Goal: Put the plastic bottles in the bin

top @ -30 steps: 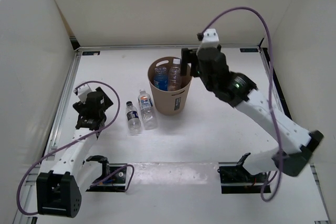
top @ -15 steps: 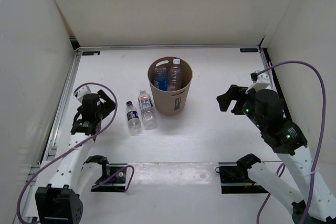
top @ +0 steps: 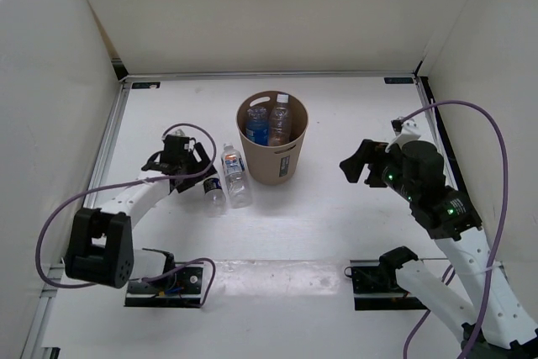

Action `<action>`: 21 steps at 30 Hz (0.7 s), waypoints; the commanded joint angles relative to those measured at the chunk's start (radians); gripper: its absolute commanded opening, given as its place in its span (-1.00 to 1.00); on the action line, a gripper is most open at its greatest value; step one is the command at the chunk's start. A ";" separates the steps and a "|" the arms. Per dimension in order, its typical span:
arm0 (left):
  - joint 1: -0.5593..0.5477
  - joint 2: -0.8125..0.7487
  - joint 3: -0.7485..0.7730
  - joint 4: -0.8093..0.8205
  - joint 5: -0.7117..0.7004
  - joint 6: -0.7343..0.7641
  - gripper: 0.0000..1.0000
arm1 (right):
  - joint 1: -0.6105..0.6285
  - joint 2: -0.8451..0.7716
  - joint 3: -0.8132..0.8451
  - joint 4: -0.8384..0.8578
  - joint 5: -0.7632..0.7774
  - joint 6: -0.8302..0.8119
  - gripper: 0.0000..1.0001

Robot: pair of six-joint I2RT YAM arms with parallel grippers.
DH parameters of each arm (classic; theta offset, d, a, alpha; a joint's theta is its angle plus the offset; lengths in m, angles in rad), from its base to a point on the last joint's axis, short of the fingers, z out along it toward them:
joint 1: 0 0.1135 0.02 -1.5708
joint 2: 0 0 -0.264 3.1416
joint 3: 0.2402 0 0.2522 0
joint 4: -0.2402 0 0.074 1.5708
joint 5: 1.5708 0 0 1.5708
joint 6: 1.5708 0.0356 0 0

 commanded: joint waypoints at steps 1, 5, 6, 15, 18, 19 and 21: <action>-0.016 0.036 -0.018 0.094 0.064 0.004 0.83 | -0.009 -0.005 0.001 0.034 0.021 0.012 0.81; -0.023 0.147 0.002 0.125 0.099 0.027 0.67 | -0.038 -0.001 -0.002 0.031 -0.005 0.010 0.81; -0.027 0.155 0.014 0.128 0.104 0.024 0.63 | -0.049 0.002 -0.005 0.029 -0.008 0.010 0.81; -0.031 0.077 0.035 0.052 0.094 0.061 0.09 | -0.110 0.013 -0.020 0.028 -0.030 0.003 0.81; -0.034 -0.066 0.089 -0.060 0.067 0.087 0.03 | -0.139 0.013 -0.034 0.029 -0.081 0.004 0.81; -0.036 -0.118 0.122 -0.094 0.050 0.090 0.03 | -0.147 0.013 -0.040 0.031 -0.088 0.004 0.81; -0.036 -0.202 0.198 -0.181 -0.016 0.123 0.08 | -0.171 0.015 -0.048 0.040 -0.111 -0.005 0.81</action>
